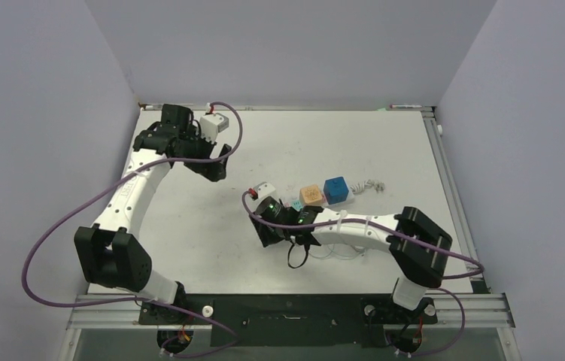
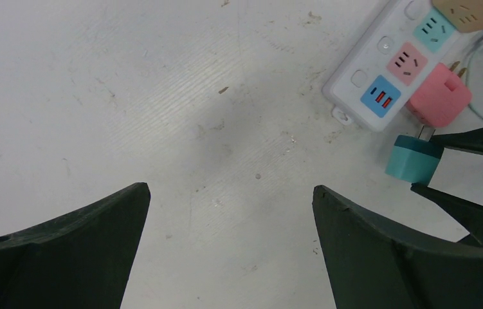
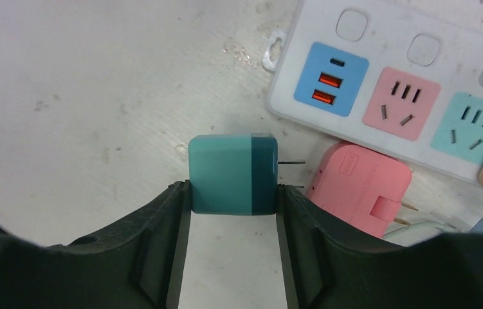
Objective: Insert the plug
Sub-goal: Pick up the plug from the center of the board.
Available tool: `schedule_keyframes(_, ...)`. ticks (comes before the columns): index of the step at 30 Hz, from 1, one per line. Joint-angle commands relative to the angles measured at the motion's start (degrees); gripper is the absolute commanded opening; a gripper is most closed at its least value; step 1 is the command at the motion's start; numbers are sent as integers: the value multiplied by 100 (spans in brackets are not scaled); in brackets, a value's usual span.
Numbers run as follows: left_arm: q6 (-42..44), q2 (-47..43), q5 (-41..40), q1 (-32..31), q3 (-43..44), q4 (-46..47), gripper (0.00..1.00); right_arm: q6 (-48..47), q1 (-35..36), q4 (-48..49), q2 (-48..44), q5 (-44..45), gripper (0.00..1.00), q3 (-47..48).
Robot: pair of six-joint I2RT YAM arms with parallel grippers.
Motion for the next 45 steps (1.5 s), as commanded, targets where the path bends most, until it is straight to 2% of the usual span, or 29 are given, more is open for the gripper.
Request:
schedule_keyframes(1, 367, -486, 1040, 62, -119, 109, 96, 89, -347, 209, -1064, -786, 27, 83)
schedule_keyframes(4, 858, -887, 1831, 71, -311, 151, 96, 376, -926, 760, -1609, -1956, 27, -306)
schedule_keyframes(7, 1733, -1579, 2813, 58, -768, 216, 96, 626, -1519, 1435, -2109, -3124, 27, -716)
schedule_keyframes(9, 2565, -1858, 3291, 48, -924, -21, 96, 702, -1847, 1648, -2237, -3900, 27, -796)
schedule_keyframes(11, 3505, -1901, 3641, 44, -827, -693, 96, 671, -2008, 1794, -2243, -4546, 29, -732)
schedule_keyframes(14, 5569, -2174, 3861, -9, -838, -1849, 96, 577, -2053, 1739, -2180, -5249, 30, -556)
schedule_keyframes(16, 6195, -2576, 3710, -178, -1074, -1588, 96, 634, -2053, 1903, -2150, -5768, 31, -563)
schedule_keyframes(22, 6705, -4044, 3223, -1102, -2296, -187, 96, 1001, -2023, 2505, -2088, -6560, 32, -550)
schedule_keyframes(27, 6673, -4370, 3045, -1596, -2654, 536, 99, 1125, -1914, 2634, -1871, -6786, 33, -366)
schedule_keyframes(32, 6841, -4020, 2986, -1778, -2287, 147, 77, 979, -1758, 2440, -1652, -6870, 33, -69)
schedule_keyframes(37, 7391, -3742, 2862, -1793, -2047, -587, 69, 1015, -1703, 2531, -1614, -6973, 33, -10)
schedule_keyframes(45, 7016, -3787, 2829, -1843, -2210, -382, 48, 1002, -1644, 2519, -1563, -7029, 33, 21)
